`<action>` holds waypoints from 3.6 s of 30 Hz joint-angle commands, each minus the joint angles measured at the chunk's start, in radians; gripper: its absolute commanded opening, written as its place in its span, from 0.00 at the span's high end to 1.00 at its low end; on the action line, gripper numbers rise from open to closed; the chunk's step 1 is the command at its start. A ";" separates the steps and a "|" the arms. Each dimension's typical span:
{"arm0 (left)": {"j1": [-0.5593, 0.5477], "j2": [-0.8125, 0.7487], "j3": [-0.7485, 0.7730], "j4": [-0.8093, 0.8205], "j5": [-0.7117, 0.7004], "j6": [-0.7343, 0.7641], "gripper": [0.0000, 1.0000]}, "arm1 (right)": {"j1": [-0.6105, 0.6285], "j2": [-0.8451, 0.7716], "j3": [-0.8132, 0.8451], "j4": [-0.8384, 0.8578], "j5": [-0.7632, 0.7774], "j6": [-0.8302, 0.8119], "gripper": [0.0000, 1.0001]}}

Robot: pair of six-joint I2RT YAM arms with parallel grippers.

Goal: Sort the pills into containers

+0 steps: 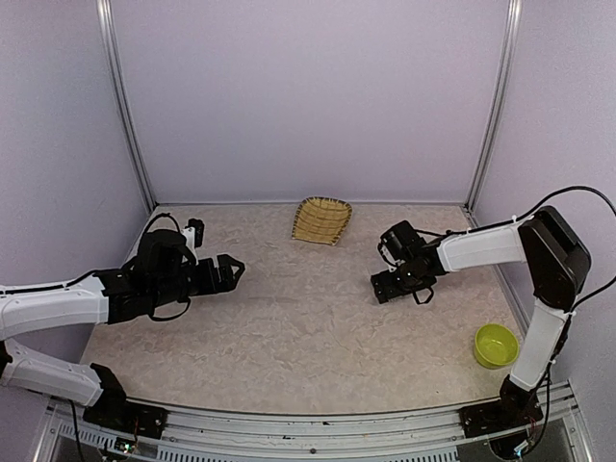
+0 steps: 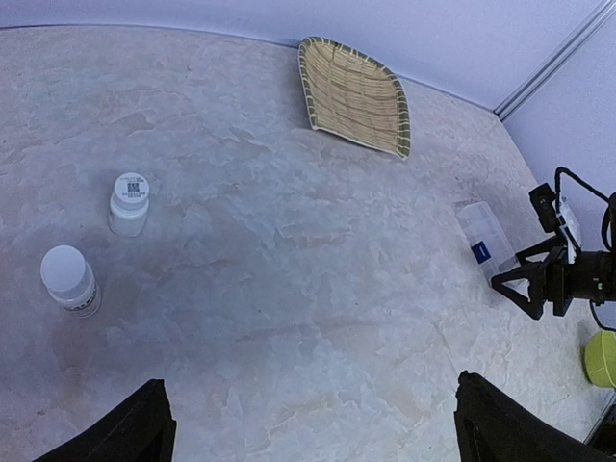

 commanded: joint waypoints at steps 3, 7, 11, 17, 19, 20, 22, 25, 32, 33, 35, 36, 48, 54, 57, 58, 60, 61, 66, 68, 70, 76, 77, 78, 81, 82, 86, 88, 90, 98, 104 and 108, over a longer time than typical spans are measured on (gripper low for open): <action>-0.008 0.012 -0.018 0.037 -0.013 -0.006 0.01 | 0.007 0.023 0.016 0.027 0.001 0.009 0.22; -0.008 0.014 -0.024 0.039 -0.011 -0.008 0.01 | 0.007 0.021 0.009 0.034 0.002 0.006 0.28; -0.008 0.008 -0.035 0.042 -0.010 -0.010 0.01 | 0.007 0.005 0.000 0.042 -0.002 0.000 0.34; -0.016 0.000 -0.050 0.060 0.014 -0.020 0.01 | 0.021 -0.093 -0.064 0.111 -0.047 -0.037 0.38; -0.024 -0.001 -0.053 0.074 0.025 -0.021 0.01 | 0.031 -0.139 -0.082 0.130 -0.050 -0.045 0.38; -0.030 -0.001 -0.055 0.084 0.034 -0.020 0.01 | 0.035 -0.157 -0.090 0.135 -0.053 -0.048 0.38; -0.043 -0.002 -0.061 0.118 0.066 -0.020 0.01 | 0.048 -0.198 -0.105 0.150 -0.063 -0.054 0.38; -0.066 -0.002 -0.073 0.184 0.114 -0.023 0.01 | 0.071 -0.258 -0.130 0.175 -0.085 -0.058 0.37; -0.126 0.009 -0.081 0.330 0.215 -0.026 0.01 | 0.119 -0.406 -0.189 0.237 -0.123 -0.054 0.38; -0.136 0.010 -0.085 0.363 0.232 -0.020 0.01 | 0.127 -0.426 -0.200 0.249 -0.151 -0.053 0.38; -0.146 0.012 -0.091 0.404 0.262 -0.020 0.01 | 0.143 -0.472 -0.217 0.273 -0.167 -0.049 0.38; -0.147 0.014 -0.094 0.424 0.275 -0.023 0.01 | 0.155 -0.488 -0.224 0.282 -0.171 -0.047 0.38; -0.192 0.089 -0.088 0.594 0.411 -0.046 0.01 | 0.272 -0.564 -0.259 0.371 -0.205 -0.047 0.37; -0.211 0.133 -0.081 0.669 0.458 -0.063 0.01 | 0.323 -0.565 -0.261 0.415 -0.221 -0.047 0.36; -0.220 0.153 -0.072 0.691 0.478 -0.071 0.01 | 0.343 -0.570 -0.268 0.442 -0.241 -0.051 0.36; -0.222 0.159 -0.068 0.695 0.486 -0.070 0.01 | 0.350 -0.572 -0.271 0.456 -0.244 -0.053 0.36; -0.228 0.170 -0.062 0.711 0.499 -0.074 0.01 | 0.364 -0.572 -0.273 0.468 -0.252 -0.057 0.36; -0.230 0.173 -0.060 0.720 0.505 -0.075 0.01 | 0.370 -0.569 -0.273 0.473 -0.259 -0.060 0.36; -0.240 0.190 -0.062 0.779 0.537 -0.085 0.03 | 0.394 -0.560 -0.288 0.517 -0.289 -0.066 0.36; -0.241 0.196 -0.068 0.803 0.551 -0.092 0.03 | 0.403 -0.555 -0.294 0.537 -0.298 -0.071 0.36; -0.242 0.200 -0.075 0.828 0.566 -0.100 0.05 | 0.409 -0.545 -0.295 0.547 -0.308 -0.074 0.36; -0.244 0.220 -0.089 0.888 0.600 -0.119 0.10 | 0.429 -0.508 -0.292 0.580 -0.359 -0.083 0.36; -0.244 0.225 -0.090 0.897 0.606 -0.122 0.12 | 0.434 -0.502 -0.291 0.585 -0.364 -0.083 0.36; -0.244 0.231 -0.090 0.906 0.615 -0.126 0.14 | 0.437 -0.496 -0.290 0.593 -0.371 -0.084 0.36; -0.244 0.244 -0.093 0.938 0.631 -0.138 0.20 | 0.444 -0.484 -0.287 0.604 -0.390 -0.084 0.36; -0.244 0.248 -0.094 0.946 0.634 -0.140 0.22 | 0.444 -0.481 -0.288 0.609 -0.397 -0.086 0.35; -0.244 0.259 -0.103 0.984 0.648 -0.150 0.32 | 0.446 -0.473 -0.293 0.620 -0.403 -0.085 0.36; -0.244 0.259 -0.114 1.010 0.653 -0.161 0.36 | 0.446 -0.470 -0.295 0.624 -0.399 -0.082 0.36; -0.244 0.258 -0.125 1.032 0.656 -0.165 0.37 | 0.446 -0.468 -0.301 0.630 -0.395 -0.081 0.36; -0.244 0.258 -0.142 1.052 0.672 -0.167 0.46 | 0.446 -0.465 -0.316 0.655 -0.360 -0.079 0.36; -0.244 0.254 -0.148 1.068 0.672 -0.163 0.51 | 0.446 -0.430 -0.305 0.650 -0.393 -0.085 0.36; -0.244 0.251 -0.154 1.083 0.672 -0.159 0.53 | 0.446 -0.402 -0.300 0.650 -0.413 -0.087 0.36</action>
